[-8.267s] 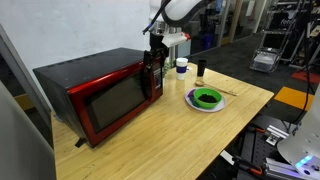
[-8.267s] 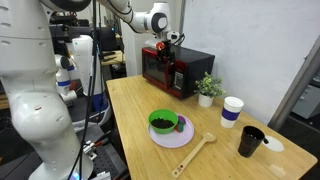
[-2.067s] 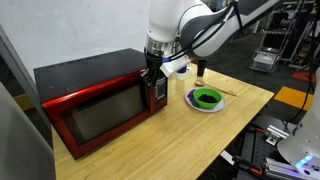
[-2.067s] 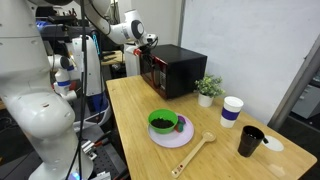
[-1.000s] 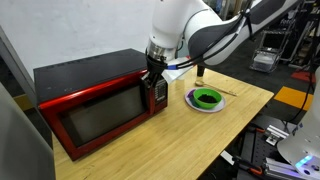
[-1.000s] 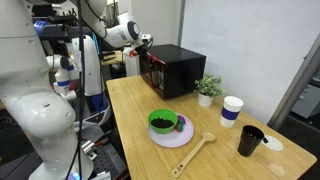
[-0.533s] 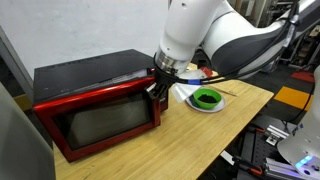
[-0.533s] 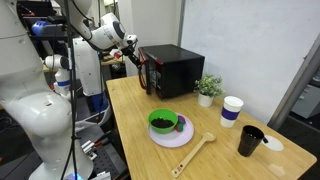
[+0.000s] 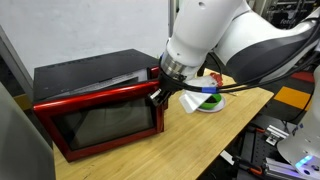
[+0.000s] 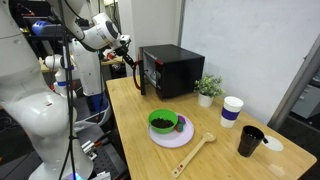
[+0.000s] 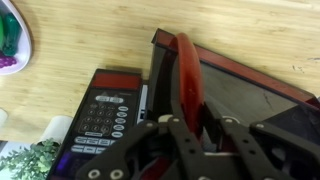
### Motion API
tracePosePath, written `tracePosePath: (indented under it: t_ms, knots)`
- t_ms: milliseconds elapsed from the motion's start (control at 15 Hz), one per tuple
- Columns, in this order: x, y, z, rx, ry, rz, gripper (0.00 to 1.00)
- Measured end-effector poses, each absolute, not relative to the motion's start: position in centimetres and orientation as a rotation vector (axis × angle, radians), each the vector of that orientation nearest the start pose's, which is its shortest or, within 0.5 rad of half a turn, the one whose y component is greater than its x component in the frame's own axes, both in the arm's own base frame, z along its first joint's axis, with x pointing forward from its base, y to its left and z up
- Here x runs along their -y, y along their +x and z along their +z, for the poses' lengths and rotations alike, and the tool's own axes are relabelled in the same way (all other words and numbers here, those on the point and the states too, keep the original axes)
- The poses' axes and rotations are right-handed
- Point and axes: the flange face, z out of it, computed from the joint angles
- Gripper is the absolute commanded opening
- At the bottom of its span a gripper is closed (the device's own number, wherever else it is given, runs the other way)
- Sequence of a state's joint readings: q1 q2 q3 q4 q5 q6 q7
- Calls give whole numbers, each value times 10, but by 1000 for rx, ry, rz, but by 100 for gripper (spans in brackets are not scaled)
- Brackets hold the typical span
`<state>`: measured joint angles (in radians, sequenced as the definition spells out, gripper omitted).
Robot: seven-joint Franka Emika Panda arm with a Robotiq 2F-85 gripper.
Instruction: Remove the light green bowl from the microwave and put it on the table
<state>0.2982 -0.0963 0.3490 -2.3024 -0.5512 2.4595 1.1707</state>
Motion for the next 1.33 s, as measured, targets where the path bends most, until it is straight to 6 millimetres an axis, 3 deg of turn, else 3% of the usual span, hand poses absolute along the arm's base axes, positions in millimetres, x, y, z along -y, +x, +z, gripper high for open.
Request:
tracePosePath:
  t_ms: [400, 467, 600, 667, 1000, 1333]
  knots:
    - [-317, 414, 409, -203, -3119, -766, 6]
    - [-318, 414, 410, -205, -3118, -764, 51]
    - [-319, 413, 410, -201, -3118, -755, 52]
    - [-320, 412, 410, -193, -3118, -751, 58]
    - [-343, 392, 390, 14, -3154, -655, 99]
    - [-350, 384, 391, 74, -3174, -627, 100]
